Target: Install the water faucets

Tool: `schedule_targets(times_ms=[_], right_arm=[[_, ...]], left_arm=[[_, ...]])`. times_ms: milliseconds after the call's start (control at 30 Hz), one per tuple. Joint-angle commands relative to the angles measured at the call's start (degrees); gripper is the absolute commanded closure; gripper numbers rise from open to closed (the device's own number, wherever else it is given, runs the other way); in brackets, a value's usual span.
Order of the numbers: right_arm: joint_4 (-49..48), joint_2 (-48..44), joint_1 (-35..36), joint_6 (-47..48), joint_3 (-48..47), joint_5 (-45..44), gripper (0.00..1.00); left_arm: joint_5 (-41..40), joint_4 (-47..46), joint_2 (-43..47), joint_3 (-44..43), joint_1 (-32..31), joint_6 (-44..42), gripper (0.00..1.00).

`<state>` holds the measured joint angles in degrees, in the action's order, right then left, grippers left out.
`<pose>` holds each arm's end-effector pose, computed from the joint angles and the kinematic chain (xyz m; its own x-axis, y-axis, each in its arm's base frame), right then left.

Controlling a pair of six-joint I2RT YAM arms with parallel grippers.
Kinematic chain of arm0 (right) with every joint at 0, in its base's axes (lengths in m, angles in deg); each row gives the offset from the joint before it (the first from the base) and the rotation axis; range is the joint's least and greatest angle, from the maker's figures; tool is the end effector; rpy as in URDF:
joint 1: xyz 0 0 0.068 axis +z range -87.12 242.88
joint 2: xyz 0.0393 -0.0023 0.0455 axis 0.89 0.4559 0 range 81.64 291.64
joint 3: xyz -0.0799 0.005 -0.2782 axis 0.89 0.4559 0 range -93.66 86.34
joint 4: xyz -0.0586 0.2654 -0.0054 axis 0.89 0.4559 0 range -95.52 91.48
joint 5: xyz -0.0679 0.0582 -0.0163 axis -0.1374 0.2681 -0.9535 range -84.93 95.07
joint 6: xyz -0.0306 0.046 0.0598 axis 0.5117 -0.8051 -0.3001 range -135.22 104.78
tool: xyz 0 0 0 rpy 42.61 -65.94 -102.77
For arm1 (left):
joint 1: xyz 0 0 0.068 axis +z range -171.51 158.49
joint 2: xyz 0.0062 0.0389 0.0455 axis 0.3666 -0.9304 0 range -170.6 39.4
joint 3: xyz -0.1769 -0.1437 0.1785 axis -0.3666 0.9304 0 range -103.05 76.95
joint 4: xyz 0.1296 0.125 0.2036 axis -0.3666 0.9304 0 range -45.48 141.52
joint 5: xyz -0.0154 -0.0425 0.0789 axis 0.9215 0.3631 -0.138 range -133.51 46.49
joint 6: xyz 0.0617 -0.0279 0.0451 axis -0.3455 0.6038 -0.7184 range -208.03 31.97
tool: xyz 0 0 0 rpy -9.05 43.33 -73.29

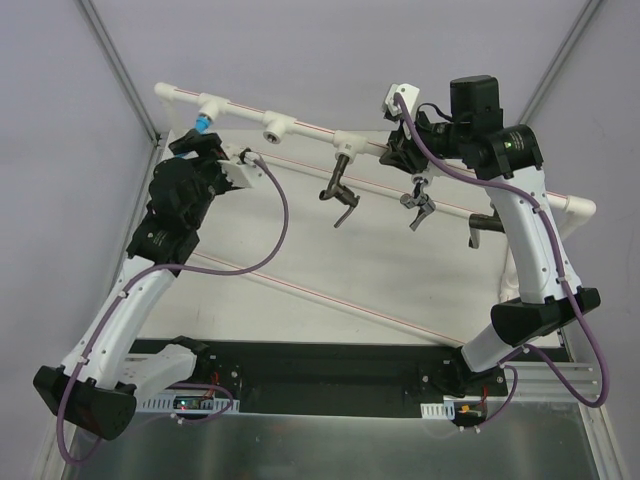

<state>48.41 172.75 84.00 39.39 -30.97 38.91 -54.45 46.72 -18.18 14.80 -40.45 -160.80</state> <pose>0.3086 0.1614 0.4998 0.3676 -0.5839 -0.7239 -0.7934 0.2092 -0.5716 0.2530 -0.0727 0.4370 0.1446 0.9418 -0.3034 0.0039 0.3060 0.9520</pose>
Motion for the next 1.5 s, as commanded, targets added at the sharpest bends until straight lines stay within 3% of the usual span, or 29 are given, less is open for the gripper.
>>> schedule_targets(times_ms=[0,133,167,233,467,633,733,867,1067,1300,1400,1467], right_arm=[[0.65,-0.23,2.08,-2.58,-0.19,4.12,0.99],[0.65,-0.32,2.08,-2.49,0.16,4.21,0.99],[0.65,-0.32,1.99,-2.40,0.16,4.21,0.99],[0.65,-0.32,2.08,-2.49,0.25,4.21,0.99],[0.39,-0.06,2.08,-2.67,0.16,5.09,0.99],[0.47,-0.23,2.08,-2.58,0.42,5.27,0.99],[0.56,-0.41,2.08,-2.58,0.69,5.18,0.99],[0.47,-0.58,2.08,-2.49,0.69,5.09,0.99],[0.56,-1.02,1.99,-2.23,1.13,4.21,0.99],[0.56,-0.76,1.73,-2.23,1.21,4.12,0.99],[0.56,-0.76,1.55,-2.23,1.30,4.04,0.99],[0.65,-0.85,1.55,-2.23,1.39,3.77,0.99]], left_arm=[[5.93,0.00,0.36,-8.14,-2.51,16.14,0.20],[6.46,-0.53,2.03,-11.85,-2.51,32.39,0.04],[5.33,-0.61,2.64,-12.64,-2.42,40.78,0.01],[3.83,-1.32,3.26,-14.49,-2.33,49.00,0.01],[-12.68,-1.93,7.21,-12.57,-1.01,97.20,0.01],[-20.78,0.78,10.12,-7.29,1.00,113.08,0.01],[-16.94,2.54,11.26,-4.39,5.22,125.12,0.01],[-3.43,4.39,9.78,-1.93,12.51,140.93,0.01],[1.97,4.48,5.82,-0.60,15.69,148.96,0.01],[5.05,0.79,0.81,-1.22,16.48,151.00,0.07],[5.31,-0.87,-0.51,-1.31,16.74,150.73,0.23],[4.96,-1.40,-0.78,-1.13,16.83,149.25,0.42]])
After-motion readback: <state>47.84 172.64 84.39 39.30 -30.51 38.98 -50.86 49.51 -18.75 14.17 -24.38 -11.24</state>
